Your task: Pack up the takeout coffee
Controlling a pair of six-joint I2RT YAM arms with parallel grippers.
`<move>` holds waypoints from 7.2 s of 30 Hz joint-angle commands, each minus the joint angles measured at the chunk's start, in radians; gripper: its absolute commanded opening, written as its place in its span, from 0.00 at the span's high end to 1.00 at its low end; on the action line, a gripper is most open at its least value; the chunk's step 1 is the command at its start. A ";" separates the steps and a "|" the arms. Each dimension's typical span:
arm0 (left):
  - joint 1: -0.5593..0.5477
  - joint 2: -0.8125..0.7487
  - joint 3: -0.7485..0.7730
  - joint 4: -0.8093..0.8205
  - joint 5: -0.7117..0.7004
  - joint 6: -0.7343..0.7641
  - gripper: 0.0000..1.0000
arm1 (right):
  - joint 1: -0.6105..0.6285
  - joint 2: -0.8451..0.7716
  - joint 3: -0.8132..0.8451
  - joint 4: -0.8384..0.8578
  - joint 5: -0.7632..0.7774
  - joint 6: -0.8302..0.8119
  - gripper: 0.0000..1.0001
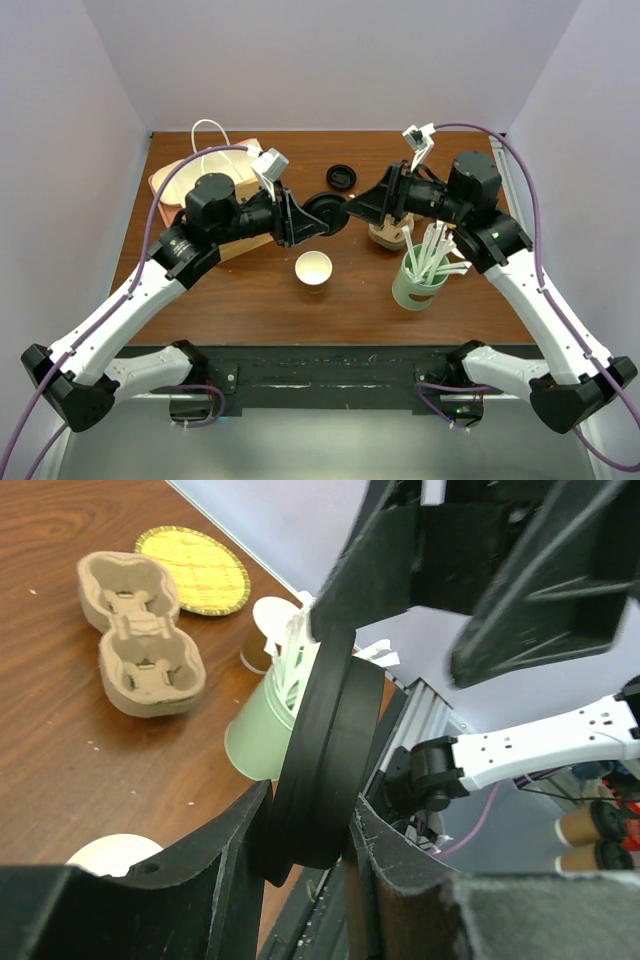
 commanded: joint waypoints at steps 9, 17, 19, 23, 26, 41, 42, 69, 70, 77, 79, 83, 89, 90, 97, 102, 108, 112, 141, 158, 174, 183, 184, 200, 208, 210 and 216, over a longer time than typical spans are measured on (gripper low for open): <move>0.012 -0.008 0.030 0.052 0.089 -0.109 0.68 | 0.006 0.000 -0.089 0.144 -0.104 -0.005 0.39; 0.026 0.006 0.018 0.065 0.110 -0.159 0.68 | 0.007 0.000 -0.104 0.115 -0.082 -0.036 0.67; 0.027 0.009 0.015 0.060 0.106 -0.162 0.62 | 0.007 -0.011 -0.112 0.106 -0.066 -0.025 0.72; 0.032 0.005 0.015 -0.009 0.061 -0.143 0.43 | 0.007 -0.016 -0.106 0.076 -0.043 -0.001 0.74; 0.037 -0.001 0.007 -0.063 0.015 -0.112 0.37 | 0.009 -0.019 -0.104 0.063 -0.049 0.019 0.75; 0.041 -0.133 -0.057 -0.343 -0.223 0.045 0.34 | 0.007 0.035 -0.118 -0.064 -0.052 -0.008 0.76; 0.043 -0.138 -0.060 -0.356 -0.265 0.048 0.35 | 0.006 0.042 -0.147 -0.066 -0.054 -0.008 0.76; 0.043 0.000 -0.209 -0.242 -0.322 0.014 0.39 | 0.009 0.578 -0.006 -0.305 -0.239 -0.175 0.74; 0.043 0.005 -0.218 -0.238 -0.322 0.012 0.39 | 0.009 0.581 -0.005 -0.300 -0.243 -0.177 0.74; 0.041 0.025 -0.240 -0.221 -0.333 0.008 0.40 | 0.009 0.622 0.014 -0.293 -0.281 -0.185 0.74; 0.043 0.034 -0.244 -0.222 -0.335 0.008 0.40 | 0.009 0.634 0.015 -0.291 -0.292 -0.186 0.74; 0.041 0.049 -0.249 -0.218 -0.333 0.008 0.40 | 0.009 0.650 0.018 -0.291 -0.299 -0.191 0.74; 0.043 0.068 -0.253 -0.212 -0.338 0.006 0.41 | 0.009 0.682 0.037 -0.310 -0.301 -0.208 0.74; 0.041 0.072 -0.253 -0.212 -0.339 0.005 0.41 | 0.010 0.687 0.041 -0.313 -0.301 -0.209 0.74; 0.041 0.086 -0.263 -0.196 -0.350 0.005 0.43 | 0.010 0.713 0.072 -0.330 -0.305 -0.225 0.74; 0.041 0.104 -0.272 -0.193 -0.341 0.008 0.44 | 0.013 0.716 0.064 -0.320 -0.310 -0.223 0.74; 0.043 0.107 -0.286 -0.184 -0.342 0.012 0.45 | 0.023 0.722 0.060 -0.303 -0.310 -0.208 0.75; 0.043 0.111 -0.290 -0.187 -0.338 0.014 0.45 | 0.029 0.725 0.063 -0.290 -0.305 -0.192 0.74; 0.043 0.180 -0.322 -0.155 -0.318 0.031 0.49 | 0.035 0.760 0.068 -0.310 -0.278 -0.215 0.69; 0.043 0.187 -0.301 -0.176 -0.307 0.049 0.50 | -0.029 0.742 0.144 -0.457 -0.223 -0.292 0.52; 0.041 0.082 -0.189 -0.181 -0.327 0.085 0.34 | -0.048 0.668 0.271 -0.587 -0.054 -0.320 0.45; 0.043 -0.093 -0.344 -0.011 -0.301 -0.003 0.04 | 0.046 0.644 0.276 -0.567 0.049 -0.317 0.44; 0.044 -0.080 -0.348 -0.043 -0.299 0.003 0.08 | 0.053 0.653 0.282 -0.569 0.061 -0.317 0.44; 0.046 0.172 -0.286 -0.123 -0.305 0.049 0.50 | 0.064 0.733 0.218 -0.543 0.012 -0.373 0.47; 0.044 0.218 -0.318 -0.104 -0.325 0.019 0.59 | 0.066 0.739 0.127 -0.478 0.040 -0.378 0.59; 0.046 0.224 -0.312 -0.121 -0.332 0.023 0.59 | 0.067 0.746 0.124 -0.472 0.046 -0.395 0.66; 0.044 0.221 -0.335 -0.141 -0.335 0.019 0.61 | 0.067 0.765 0.114 -0.462 0.055 -0.456 0.72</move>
